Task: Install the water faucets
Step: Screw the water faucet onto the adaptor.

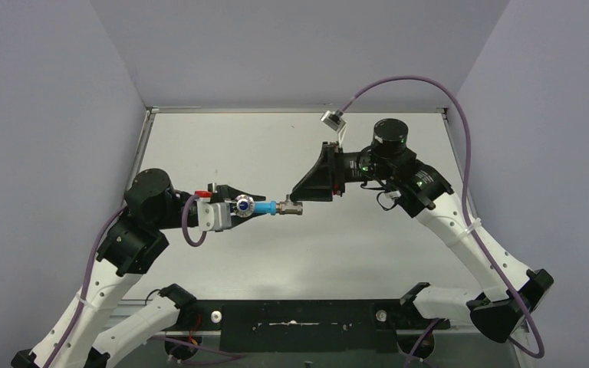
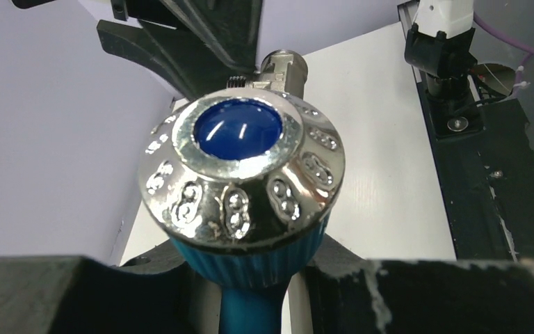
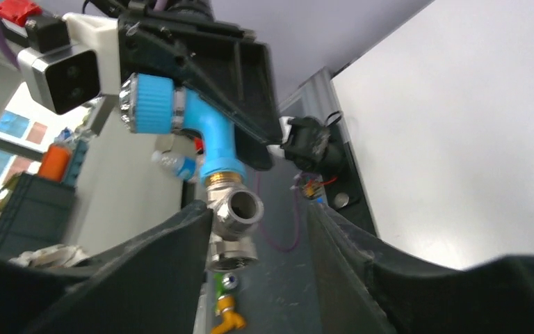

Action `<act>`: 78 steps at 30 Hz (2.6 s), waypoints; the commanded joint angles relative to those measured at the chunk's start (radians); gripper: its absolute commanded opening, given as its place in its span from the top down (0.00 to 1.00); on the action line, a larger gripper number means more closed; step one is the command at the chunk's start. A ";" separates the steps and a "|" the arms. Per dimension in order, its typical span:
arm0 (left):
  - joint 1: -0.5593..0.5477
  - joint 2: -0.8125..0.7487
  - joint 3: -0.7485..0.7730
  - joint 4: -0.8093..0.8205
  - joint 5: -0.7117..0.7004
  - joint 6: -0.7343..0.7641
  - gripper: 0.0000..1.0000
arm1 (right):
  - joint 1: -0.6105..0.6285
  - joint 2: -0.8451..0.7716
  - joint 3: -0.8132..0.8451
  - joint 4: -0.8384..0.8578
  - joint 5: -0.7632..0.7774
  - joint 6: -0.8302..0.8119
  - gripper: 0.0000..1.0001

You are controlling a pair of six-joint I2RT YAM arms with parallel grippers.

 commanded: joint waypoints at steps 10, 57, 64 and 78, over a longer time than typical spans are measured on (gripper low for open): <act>-0.002 -0.088 -0.077 0.344 0.034 -0.337 1.00 | -0.120 -0.245 0.007 0.183 0.329 -0.352 0.32; 0.000 0.053 0.016 0.329 0.166 -1.100 1.00 | 0.535 -0.231 0.036 -0.112 0.810 -1.559 0.56; 0.000 0.064 0.051 0.226 0.129 -0.986 1.00 | 0.547 -0.226 0.021 -0.066 0.788 -1.415 0.87; 0.000 -0.036 -0.001 0.231 0.042 -0.424 1.00 | 0.511 -0.155 0.080 -0.049 0.723 -0.868 1.00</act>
